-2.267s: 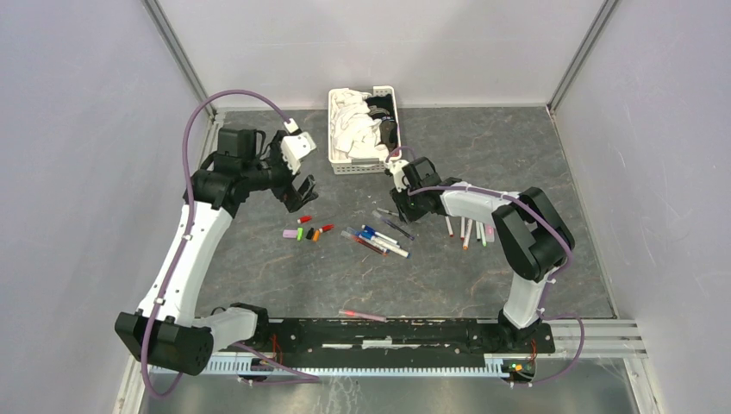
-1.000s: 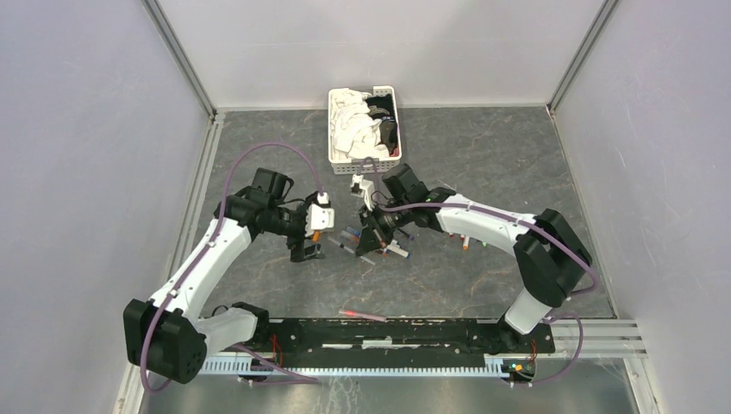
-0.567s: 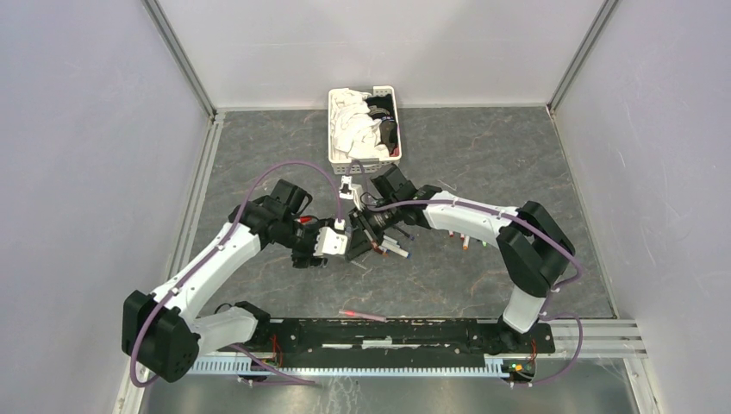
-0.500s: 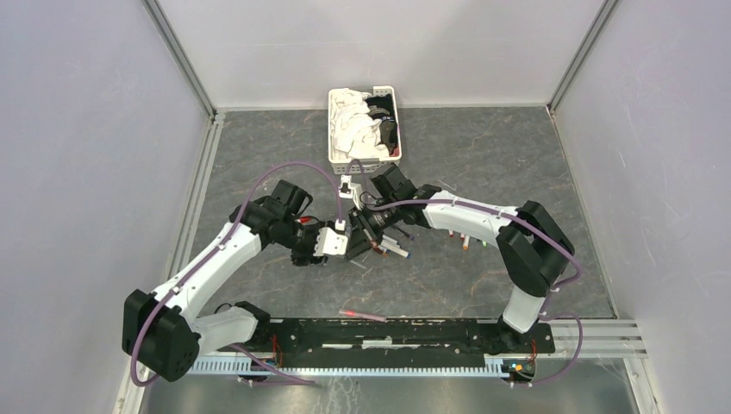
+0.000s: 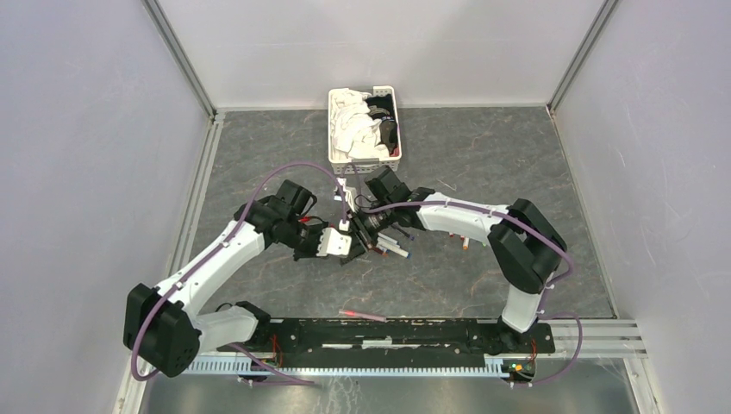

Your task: Open the pen caps

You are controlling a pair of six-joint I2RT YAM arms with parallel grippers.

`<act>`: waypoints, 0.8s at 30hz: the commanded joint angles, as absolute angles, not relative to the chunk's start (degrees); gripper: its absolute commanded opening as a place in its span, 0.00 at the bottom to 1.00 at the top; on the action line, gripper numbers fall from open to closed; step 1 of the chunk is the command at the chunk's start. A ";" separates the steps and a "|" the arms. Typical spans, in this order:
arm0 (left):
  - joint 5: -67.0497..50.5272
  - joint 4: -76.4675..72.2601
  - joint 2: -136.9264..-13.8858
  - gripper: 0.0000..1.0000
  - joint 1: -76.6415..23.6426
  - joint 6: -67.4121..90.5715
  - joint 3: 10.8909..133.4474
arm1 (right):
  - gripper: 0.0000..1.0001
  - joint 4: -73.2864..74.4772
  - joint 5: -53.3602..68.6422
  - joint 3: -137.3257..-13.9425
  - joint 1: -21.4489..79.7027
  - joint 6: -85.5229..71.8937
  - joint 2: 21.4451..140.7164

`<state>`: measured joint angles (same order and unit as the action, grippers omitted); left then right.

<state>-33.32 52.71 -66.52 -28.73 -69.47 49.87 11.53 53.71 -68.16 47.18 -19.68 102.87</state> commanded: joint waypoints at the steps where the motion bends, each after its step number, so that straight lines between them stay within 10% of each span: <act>1: -35.88 51.13 -66.84 0.02 -28.92 -66.45 52.73 | 0.36 6.73 55.78 -70.68 48.58 -21.71 104.63; 4: -35.81 51.36 -66.97 0.02 -28.92 -66.16 53.23 | 0.33 6.70 56.07 -71.06 48.95 -21.74 105.34; 9: -34.16 52.34 -67.24 0.02 -28.92 -67.17 53.20 | 0.00 8.82 54.59 -70.53 48.72 -20.08 104.65; 24: -22.70 58.86 -73.90 0.02 -13.48 -81.69 59.44 | 0.00 12.87 45.55 -49.63 41.95 -13.10 89.83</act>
<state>-24.93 56.73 -72.07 -16.29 -76.38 55.72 11.53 48.18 -53.04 44.56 -14.72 95.24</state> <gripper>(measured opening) 0.150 0.110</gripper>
